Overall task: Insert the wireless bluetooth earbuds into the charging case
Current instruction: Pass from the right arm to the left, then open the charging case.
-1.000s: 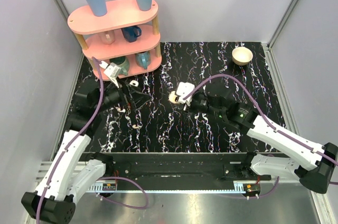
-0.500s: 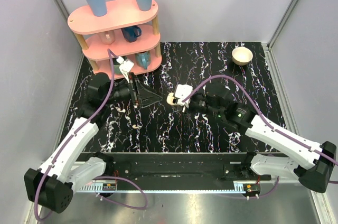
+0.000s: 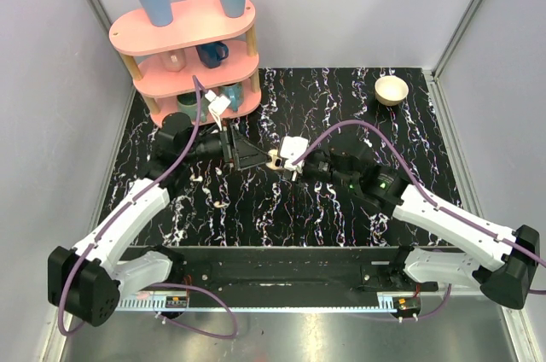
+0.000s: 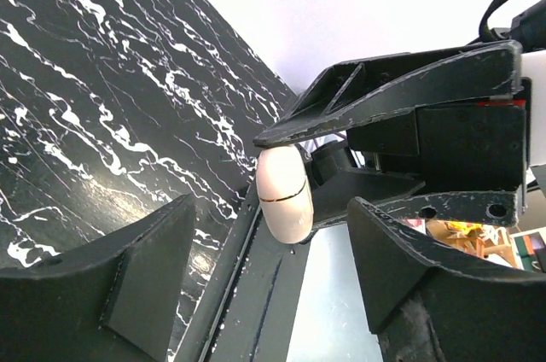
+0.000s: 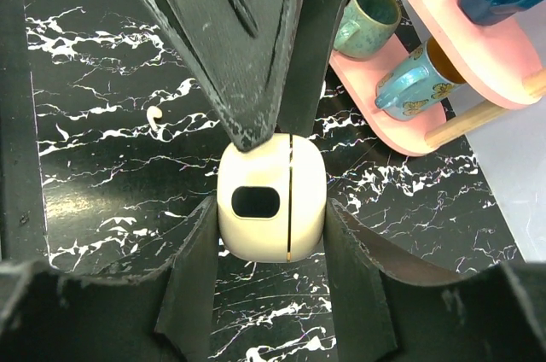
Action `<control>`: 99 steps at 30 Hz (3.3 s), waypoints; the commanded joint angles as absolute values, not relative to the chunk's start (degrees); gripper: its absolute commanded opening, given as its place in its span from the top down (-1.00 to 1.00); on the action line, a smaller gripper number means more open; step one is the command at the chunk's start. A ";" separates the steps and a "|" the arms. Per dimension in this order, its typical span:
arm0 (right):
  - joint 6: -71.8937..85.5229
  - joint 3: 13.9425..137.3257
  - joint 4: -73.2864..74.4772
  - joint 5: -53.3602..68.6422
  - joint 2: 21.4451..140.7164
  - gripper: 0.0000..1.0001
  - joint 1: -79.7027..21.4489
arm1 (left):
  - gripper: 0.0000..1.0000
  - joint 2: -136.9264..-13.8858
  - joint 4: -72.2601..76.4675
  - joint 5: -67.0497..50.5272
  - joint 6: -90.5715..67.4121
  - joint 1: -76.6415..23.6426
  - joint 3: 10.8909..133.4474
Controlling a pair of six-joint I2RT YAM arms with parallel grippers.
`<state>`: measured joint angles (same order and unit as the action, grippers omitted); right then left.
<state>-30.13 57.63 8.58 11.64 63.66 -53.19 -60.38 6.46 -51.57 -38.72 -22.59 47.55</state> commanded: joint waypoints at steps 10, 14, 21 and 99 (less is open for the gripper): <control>-30.85 56.78 2.90 11.51 63.98 1.00 -53.09 | -0.26 -61.17 11.51 -52.38 -40.87 -24.35 48.43; -31.20 56.43 2.11 11.34 63.90 1.00 -53.17 | -0.26 -61.87 10.99 -53.43 -40.61 -25.05 48.87; -31.29 56.25 1.67 11.34 63.90 1.00 -53.09 | -0.22 -62.31 8.79 -52.30 -39.29 -25.93 49.39; 16.51 79.89 19.25 -0.98 67.93 -0.99 -51.60 | 1.00 -43.68 81.89 -26.89 -25.38 -28.92 13.01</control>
<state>8.64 77.52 14.61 -7.03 66.11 -52.69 -41.32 60.45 -25.04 -23.11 -28.95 15.25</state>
